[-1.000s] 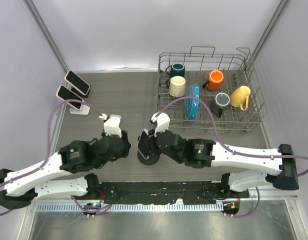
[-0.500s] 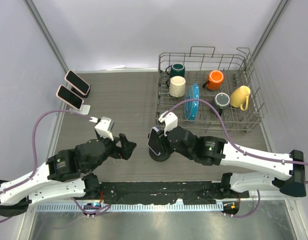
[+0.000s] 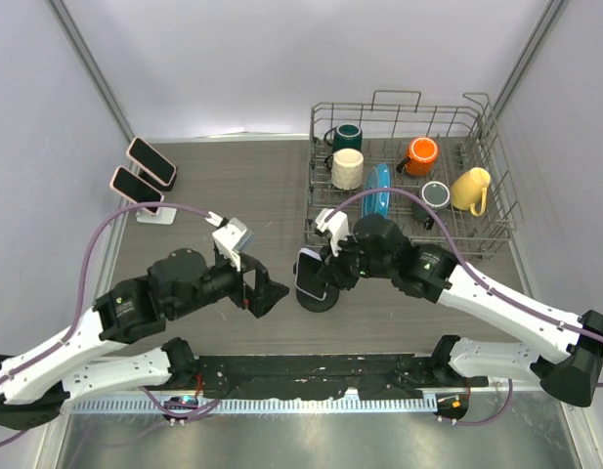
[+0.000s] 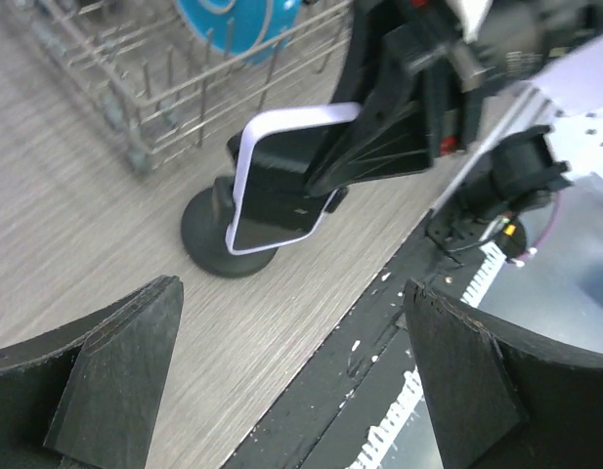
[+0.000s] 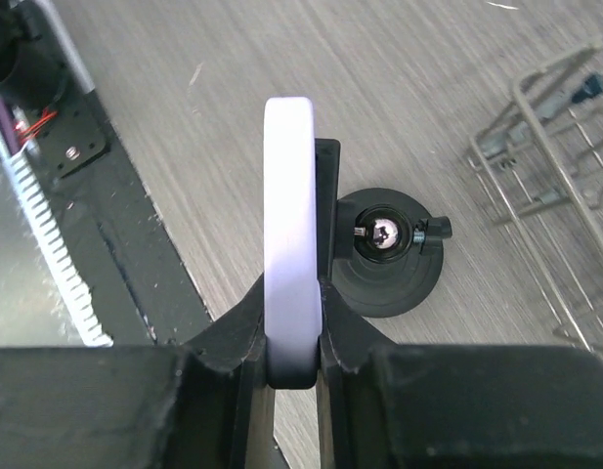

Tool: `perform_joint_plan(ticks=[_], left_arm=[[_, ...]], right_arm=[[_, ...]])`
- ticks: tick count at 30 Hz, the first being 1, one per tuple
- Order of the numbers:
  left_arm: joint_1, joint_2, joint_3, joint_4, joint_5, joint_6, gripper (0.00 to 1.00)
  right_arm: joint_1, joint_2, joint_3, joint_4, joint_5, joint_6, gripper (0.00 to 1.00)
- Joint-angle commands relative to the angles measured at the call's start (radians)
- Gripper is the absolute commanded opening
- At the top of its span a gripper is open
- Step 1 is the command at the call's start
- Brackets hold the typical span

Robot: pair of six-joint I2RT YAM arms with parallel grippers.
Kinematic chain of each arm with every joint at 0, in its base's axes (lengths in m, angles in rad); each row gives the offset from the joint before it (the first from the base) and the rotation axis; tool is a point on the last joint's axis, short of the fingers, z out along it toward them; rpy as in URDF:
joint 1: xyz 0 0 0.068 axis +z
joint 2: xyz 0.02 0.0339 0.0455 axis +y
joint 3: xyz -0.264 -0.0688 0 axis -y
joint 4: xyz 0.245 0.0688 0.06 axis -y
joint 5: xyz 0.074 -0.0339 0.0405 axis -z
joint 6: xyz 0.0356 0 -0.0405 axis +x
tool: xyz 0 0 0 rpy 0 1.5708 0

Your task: Place the phone on the phone stand

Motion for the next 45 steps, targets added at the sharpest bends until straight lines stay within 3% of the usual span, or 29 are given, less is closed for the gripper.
perform_joint_plan(ticks=[1,6,10,14,19,20,24,29,30,31,32,33,35,36,39,45], left_arm=[[0.101,0.047,0.125,0.007,0.292,0.181,0.98],[0.313,0.236,0.241,-0.069,0.697,0.276,0.91],[0.376,0.369,0.313,-0.108,0.964,0.376,0.84],[0.374,0.460,0.346,-0.204,1.147,0.436,0.78],[0.361,0.434,0.263,-0.149,1.187,0.419,0.77],[0.354,0.428,0.254,-0.119,1.157,0.410,0.76],[0.324,0.440,0.240,-0.083,0.962,0.369,0.52],[0.296,0.448,0.206,-0.027,0.873,0.363,0.35],[0.296,0.442,0.203,-0.014,0.864,0.358,0.24],[0.296,0.432,0.193,-0.002,0.826,0.346,0.19],[0.298,0.411,0.188,0.012,0.805,0.343,0.14],[0.296,0.399,0.183,0.012,0.781,0.340,0.03],[0.296,0.348,0.186,-0.038,0.655,0.341,0.00],[0.298,0.324,0.185,-0.051,0.585,0.332,0.00],[0.302,0.214,0.176,-0.114,0.309,0.285,0.00],[0.334,0.061,0.185,-0.298,-0.350,0.137,0.00]], right_arm=[[-0.067,-0.053,-0.002,0.034,-0.465,-0.188,0.01],[-0.083,-0.027,0.025,0.006,-0.607,-0.235,0.01],[-0.097,-0.014,0.035,-0.004,-0.615,-0.249,0.01],[-0.109,-0.016,0.035,-0.004,-0.609,-0.243,0.01],[-0.118,-0.022,0.039,-0.004,-0.604,-0.237,0.01],[-0.118,-0.022,0.041,-0.003,-0.603,-0.232,0.01],[-0.118,-0.011,0.052,0.005,-0.614,-0.220,0.01],[-0.118,-0.013,0.048,0.017,-0.603,-0.205,0.00],[-0.118,-0.013,0.045,0.028,-0.600,-0.192,0.02],[-0.117,-0.017,0.044,0.032,-0.594,-0.182,0.07],[-0.118,-0.025,0.041,0.042,-0.568,-0.173,0.26],[-0.118,-0.033,0.032,0.063,-0.540,-0.139,0.38],[-0.118,-0.083,0.013,0.097,-0.454,-0.100,0.75],[-0.118,-0.106,-0.013,0.129,-0.370,-0.081,0.80],[-0.118,-0.216,-0.056,0.178,-0.176,-0.005,0.81],[-0.118,-0.338,-0.085,0.217,-0.025,0.061,0.82]])
